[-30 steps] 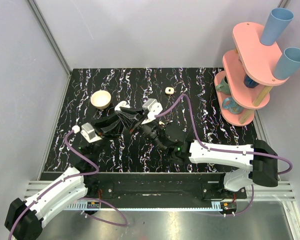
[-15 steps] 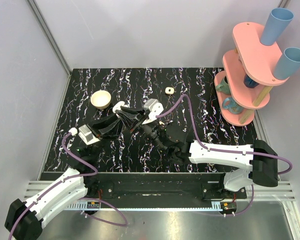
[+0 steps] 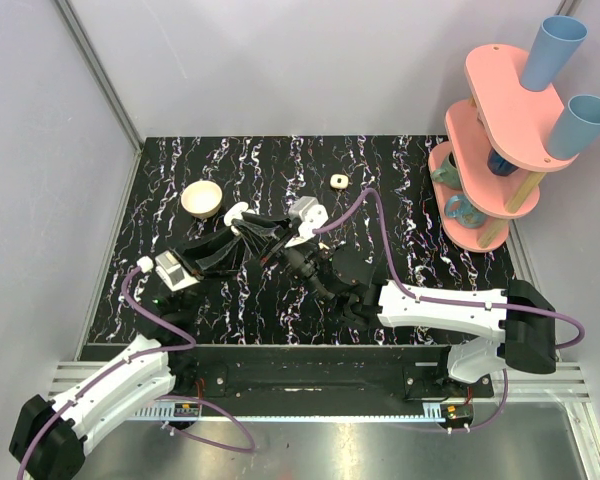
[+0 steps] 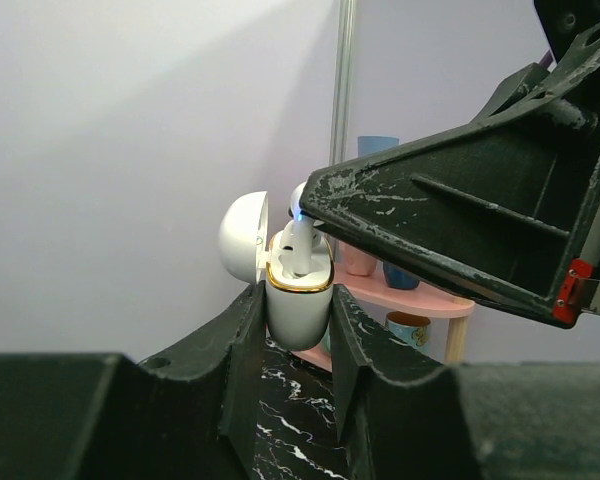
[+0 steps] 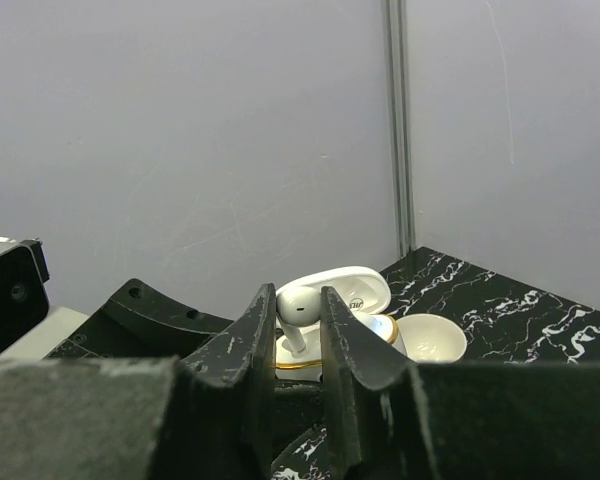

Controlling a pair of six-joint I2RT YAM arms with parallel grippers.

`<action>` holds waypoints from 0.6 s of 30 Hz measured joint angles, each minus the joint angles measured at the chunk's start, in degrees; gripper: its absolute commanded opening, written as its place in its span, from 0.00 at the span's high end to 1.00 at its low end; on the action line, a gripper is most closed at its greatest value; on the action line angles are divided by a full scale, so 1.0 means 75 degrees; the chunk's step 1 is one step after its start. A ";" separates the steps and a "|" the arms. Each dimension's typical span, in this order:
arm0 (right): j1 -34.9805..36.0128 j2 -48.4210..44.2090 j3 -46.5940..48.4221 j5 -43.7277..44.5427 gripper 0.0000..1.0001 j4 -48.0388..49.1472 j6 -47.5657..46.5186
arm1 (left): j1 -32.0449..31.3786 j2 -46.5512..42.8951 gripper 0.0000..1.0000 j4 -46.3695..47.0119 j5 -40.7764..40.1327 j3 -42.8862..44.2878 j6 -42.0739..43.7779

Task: Insert the wireless bluetooth earbuds into the charging case
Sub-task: Insert the left earbud into the left side groove of the charging case.

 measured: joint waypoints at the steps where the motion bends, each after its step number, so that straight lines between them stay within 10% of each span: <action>1: 0.0000 0.0000 0.0000 0.0000 0.85 -0.0003 0.0023 | 0.0000 0.0012 1.00 0.0023 0.0000 0.0000 -0.0003; 18: -0.0006 0.0079 0.0000 -0.0099 0.85 0.0000 0.0154 | 0.0000 0.0073 1.00 0.0108 -0.0003 -0.0003 0.0000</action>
